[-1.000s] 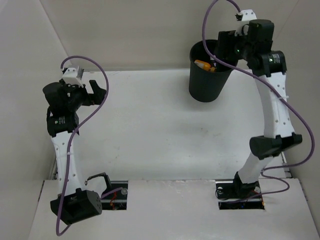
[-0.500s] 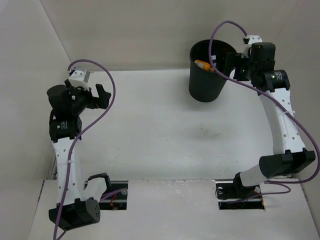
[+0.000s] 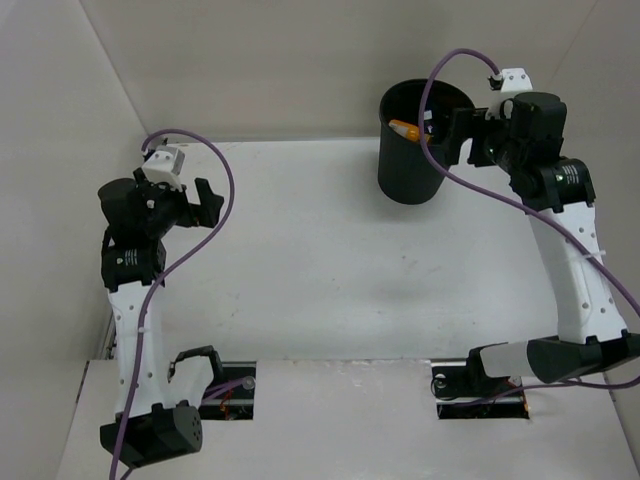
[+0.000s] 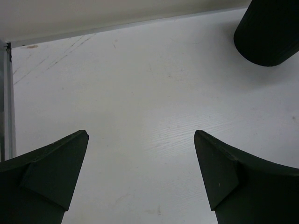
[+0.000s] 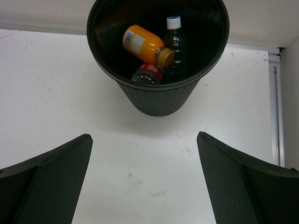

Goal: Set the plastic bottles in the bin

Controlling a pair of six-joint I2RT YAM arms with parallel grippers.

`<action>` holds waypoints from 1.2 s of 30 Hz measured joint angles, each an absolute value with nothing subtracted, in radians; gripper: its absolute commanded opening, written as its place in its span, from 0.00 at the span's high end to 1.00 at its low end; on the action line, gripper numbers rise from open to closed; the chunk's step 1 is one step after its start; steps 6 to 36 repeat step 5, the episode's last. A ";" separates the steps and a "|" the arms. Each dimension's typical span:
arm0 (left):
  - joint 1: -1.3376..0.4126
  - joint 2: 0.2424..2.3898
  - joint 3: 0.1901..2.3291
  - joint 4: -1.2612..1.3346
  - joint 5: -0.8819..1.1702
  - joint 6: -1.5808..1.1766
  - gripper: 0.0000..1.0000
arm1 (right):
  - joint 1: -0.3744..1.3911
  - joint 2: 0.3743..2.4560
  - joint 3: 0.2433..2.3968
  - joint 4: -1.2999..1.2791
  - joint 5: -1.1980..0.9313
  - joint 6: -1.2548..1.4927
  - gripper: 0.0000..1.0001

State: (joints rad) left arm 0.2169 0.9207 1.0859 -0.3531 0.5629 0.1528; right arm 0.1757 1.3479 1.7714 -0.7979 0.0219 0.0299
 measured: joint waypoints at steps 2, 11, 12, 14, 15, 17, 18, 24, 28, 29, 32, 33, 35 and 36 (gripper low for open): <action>0.217 0.922 1.086 -0.355 0.563 0.153 0.00 | 0.176 1.348 1.770 -0.797 0.019 0.026 0.00; 0.217 0.925 1.086 -0.356 0.563 0.154 0.00 | 0.176 1.348 1.766 -0.795 0.018 0.019 0.00; 0.217 0.925 1.086 -0.356 0.563 0.154 0.00 | 0.176 1.348 1.766 -0.795 0.018 0.019 0.00; 0.217 0.925 1.086 -0.356 0.563 0.154 0.00 | 0.176 1.348 1.766 -0.795 0.018 0.019 0.00; 0.217 0.925 1.086 -0.356 0.563 0.154 0.00 | 0.176 1.348 1.766 -0.795 0.018 0.019 0.00; 0.217 0.925 1.086 -0.356 0.563 0.154 0.00 | 0.176 1.348 1.766 -0.795 0.018 0.019 0.00; 0.217 0.925 1.086 -0.356 0.563 0.154 0.00 | 0.176 1.348 1.766 -0.795 0.018 0.019 0.00; 0.217 0.925 1.086 -0.356 0.563 0.154 0.00 | 0.176 1.348 1.766 -0.795 0.018 0.019 0.00; 0.217 0.925 1.086 -0.356 0.563 0.154 0.00 | 0.176 1.348 1.766 -0.795 0.018 0.019 0.00; 0.217 0.925 1.086 -0.356 0.563 0.154 0.00 | 0.176 1.348 1.766 -0.795 0.018 0.019 0.00; 0.217 0.925 1.086 -0.356 0.563 0.154 0.00 | 0.176 1.348 1.766 -0.795 0.018 0.019 0.00; 0.217 0.925 1.086 -0.356 0.563 0.154 0.00 | 0.176 1.348 1.766 -0.795 0.018 0.019 0.00; 0.217 0.925 1.086 -0.356 0.563 0.154 0.00 | 0.176 1.348 1.766 -0.795 0.018 0.019 0.00; 0.217 0.925 1.086 -0.356 0.563 0.154 0.00 | 0.176 1.348 1.766 -0.795 0.018 0.019 0.00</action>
